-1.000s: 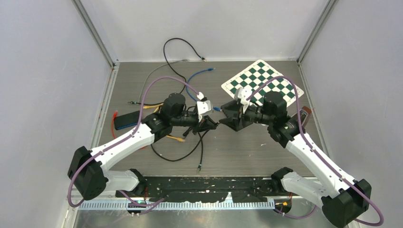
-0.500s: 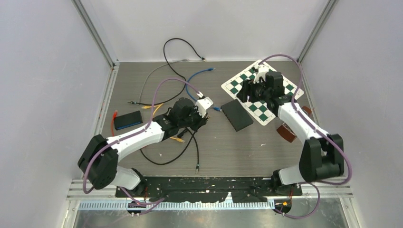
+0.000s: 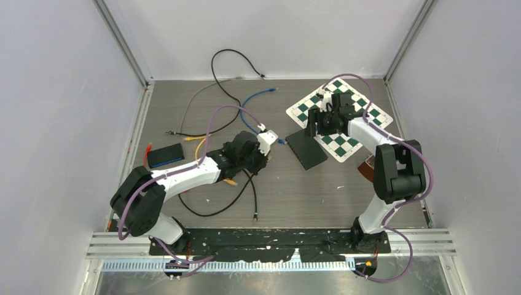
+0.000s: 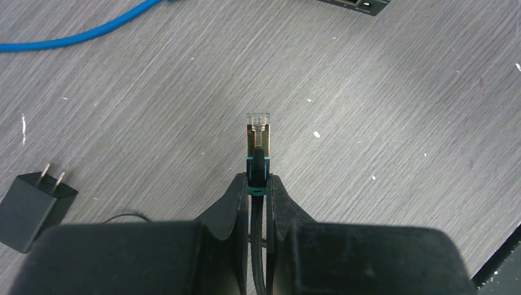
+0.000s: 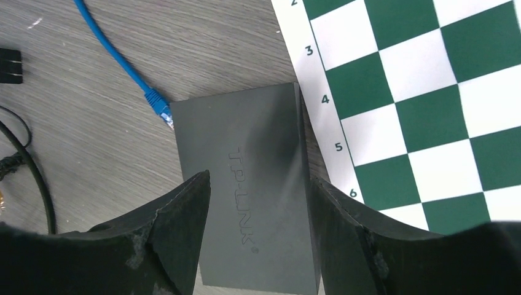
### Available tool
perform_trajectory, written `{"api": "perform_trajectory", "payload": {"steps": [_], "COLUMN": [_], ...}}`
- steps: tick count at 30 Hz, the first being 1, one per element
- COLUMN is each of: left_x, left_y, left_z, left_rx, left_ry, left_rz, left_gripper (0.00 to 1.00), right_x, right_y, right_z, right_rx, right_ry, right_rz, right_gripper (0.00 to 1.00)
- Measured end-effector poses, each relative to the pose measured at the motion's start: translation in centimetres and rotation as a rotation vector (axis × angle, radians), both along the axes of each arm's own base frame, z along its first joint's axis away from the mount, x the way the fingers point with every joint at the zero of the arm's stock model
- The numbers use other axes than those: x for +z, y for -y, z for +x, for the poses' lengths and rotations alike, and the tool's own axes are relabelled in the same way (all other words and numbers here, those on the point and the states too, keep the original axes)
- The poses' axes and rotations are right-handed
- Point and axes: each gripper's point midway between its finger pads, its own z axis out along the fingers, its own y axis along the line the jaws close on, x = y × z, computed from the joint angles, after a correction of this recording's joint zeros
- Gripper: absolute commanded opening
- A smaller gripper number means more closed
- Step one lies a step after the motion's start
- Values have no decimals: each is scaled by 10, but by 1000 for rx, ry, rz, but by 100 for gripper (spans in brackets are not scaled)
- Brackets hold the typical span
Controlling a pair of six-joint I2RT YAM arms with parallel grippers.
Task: Insert the plug into the switch port
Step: Insert the connector into the switch port.
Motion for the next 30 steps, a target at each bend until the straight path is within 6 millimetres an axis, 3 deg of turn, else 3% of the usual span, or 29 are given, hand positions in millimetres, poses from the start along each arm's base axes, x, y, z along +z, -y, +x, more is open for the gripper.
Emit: {"api": "perform_trajectory", "payload": {"steps": [13,23,30], "left_x": [-5,-23,-28], "left_y": [11,14,13], "left_z": [-17,-23,-26], "left_rx": [-19,-22,-20], "left_ry": [-28,-58,-64], "left_rz": [-1,37,58], "left_gripper": [0,0,0], "right_x": [-42,-47,-57], "right_y": [1,-5,-22], "right_z": [-8,-12,-30], "right_rx": [57,102,183], "right_ry": [-109,-116,-125], "right_rz": [-37,-38,-73], "right_gripper": [63,55,53]}}
